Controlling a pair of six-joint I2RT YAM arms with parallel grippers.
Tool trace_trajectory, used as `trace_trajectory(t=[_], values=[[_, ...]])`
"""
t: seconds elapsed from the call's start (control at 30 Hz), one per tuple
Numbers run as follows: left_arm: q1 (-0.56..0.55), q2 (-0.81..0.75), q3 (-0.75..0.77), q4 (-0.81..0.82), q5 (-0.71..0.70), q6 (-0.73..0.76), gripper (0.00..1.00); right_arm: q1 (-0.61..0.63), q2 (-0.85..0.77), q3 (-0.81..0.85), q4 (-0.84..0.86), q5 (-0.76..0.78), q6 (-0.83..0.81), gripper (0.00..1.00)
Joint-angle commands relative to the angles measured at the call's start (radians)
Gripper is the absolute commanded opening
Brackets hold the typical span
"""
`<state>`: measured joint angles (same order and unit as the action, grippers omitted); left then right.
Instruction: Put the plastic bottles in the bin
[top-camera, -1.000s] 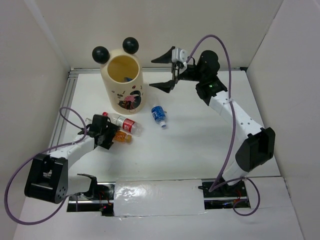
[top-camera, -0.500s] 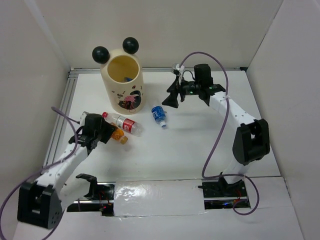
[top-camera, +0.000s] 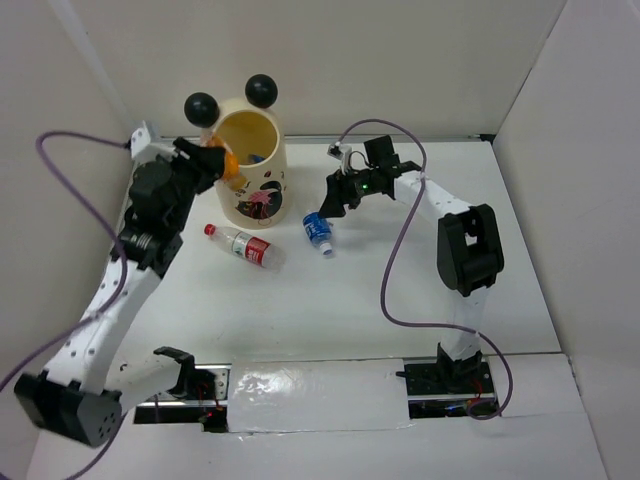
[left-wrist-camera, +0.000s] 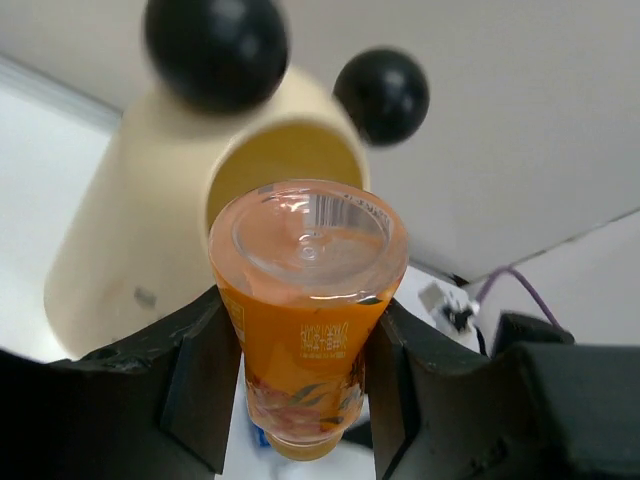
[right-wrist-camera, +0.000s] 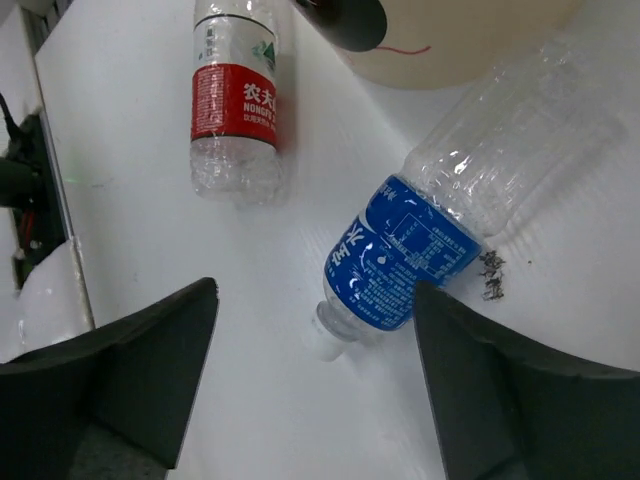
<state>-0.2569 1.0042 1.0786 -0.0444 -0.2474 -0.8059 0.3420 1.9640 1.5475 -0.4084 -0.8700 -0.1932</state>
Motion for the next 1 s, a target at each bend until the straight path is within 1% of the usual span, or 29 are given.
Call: trace_trajectory(t=[0.0,0.03,0.07,0.1,0.17,0.23,0.27,0.3,0.33,0.37,0.4,0.43,0.5,0.57,0.63,0.67,0.73,0.77,0.87,0.9,0.93,0.97], values=[[-0.025,0.144,0.154,0.222,-0.099,0.227,0.00,0.008,0.010,0.039,-0.018,0.011,0.050,0.88],[-0.034,0.183,0.190,0.233,-0.127,0.284,0.02,0.008,0.010,0.039,-0.018,0.011,0.060,0.98],[-0.035,0.247,0.246,0.245,-0.142,0.309,0.03,0.008,0.010,0.027,-0.018,0.011,0.060,1.00],[-0.047,0.272,0.262,0.294,-0.164,0.336,0.04,0.008,0.010,0.011,-0.006,0.011,0.060,1.00],[-0.059,0.338,0.300,0.342,-0.203,0.405,0.08,0.008,0.010,-0.001,0.003,0.011,0.069,1.00],[-0.071,0.379,0.326,0.386,-0.268,0.439,0.08,-0.001,0.010,-0.001,0.023,-0.003,0.078,1.00],[-0.087,0.399,0.337,0.405,-0.283,0.471,0.10,-0.001,0.010,-0.001,0.023,-0.003,0.078,1.00],[-0.087,0.433,0.348,0.422,-0.292,0.488,0.18,-0.014,0.019,-0.001,0.023,-0.026,0.090,1.00],[-0.113,0.451,0.348,0.446,-0.311,0.526,0.24,-0.014,0.029,-0.001,0.023,-0.038,0.090,1.00],[-0.123,0.467,0.357,0.446,-0.311,0.543,0.33,-0.014,0.029,0.011,0.023,-0.038,0.090,1.00],[-0.137,0.481,0.357,0.446,-0.326,0.560,0.54,-0.014,0.039,0.011,0.034,-0.038,0.104,1.00],[-0.159,0.503,0.366,0.446,-0.337,0.576,0.61,-0.014,0.048,0.028,0.034,-0.038,0.104,1.00],[-0.180,0.504,0.351,0.457,-0.348,0.596,0.69,-0.014,0.078,0.062,0.034,-0.012,0.153,1.00],[-0.193,0.504,0.337,0.472,-0.359,0.605,0.85,-0.001,0.111,0.085,0.043,0.006,0.207,1.00],[-0.202,0.504,0.337,0.482,-0.369,0.616,0.87,0.037,0.121,0.111,0.056,0.083,0.239,1.00],[-0.202,0.504,0.337,0.473,-0.378,0.616,0.91,0.049,0.136,0.121,0.065,0.113,0.267,1.00],[-0.212,0.504,0.346,0.472,-0.378,0.628,0.91,0.080,0.162,0.149,0.075,0.208,0.294,1.00],[-0.212,0.479,0.346,0.472,-0.378,0.637,0.92,0.089,0.189,0.179,0.075,0.274,0.307,1.00],[-0.234,0.427,0.337,0.434,-0.391,0.646,0.92,0.104,0.248,0.239,0.066,0.344,0.307,1.00],[-0.248,0.401,0.307,0.416,-0.391,0.646,0.92,0.117,0.266,0.258,0.066,0.392,0.307,1.00],[-0.266,0.340,0.288,0.370,-0.400,0.646,0.92,0.117,0.300,0.293,0.066,0.420,0.307,1.00],[-0.277,0.303,0.267,0.336,-0.400,0.614,0.92,0.130,0.317,0.315,0.050,0.460,0.307,1.00]])
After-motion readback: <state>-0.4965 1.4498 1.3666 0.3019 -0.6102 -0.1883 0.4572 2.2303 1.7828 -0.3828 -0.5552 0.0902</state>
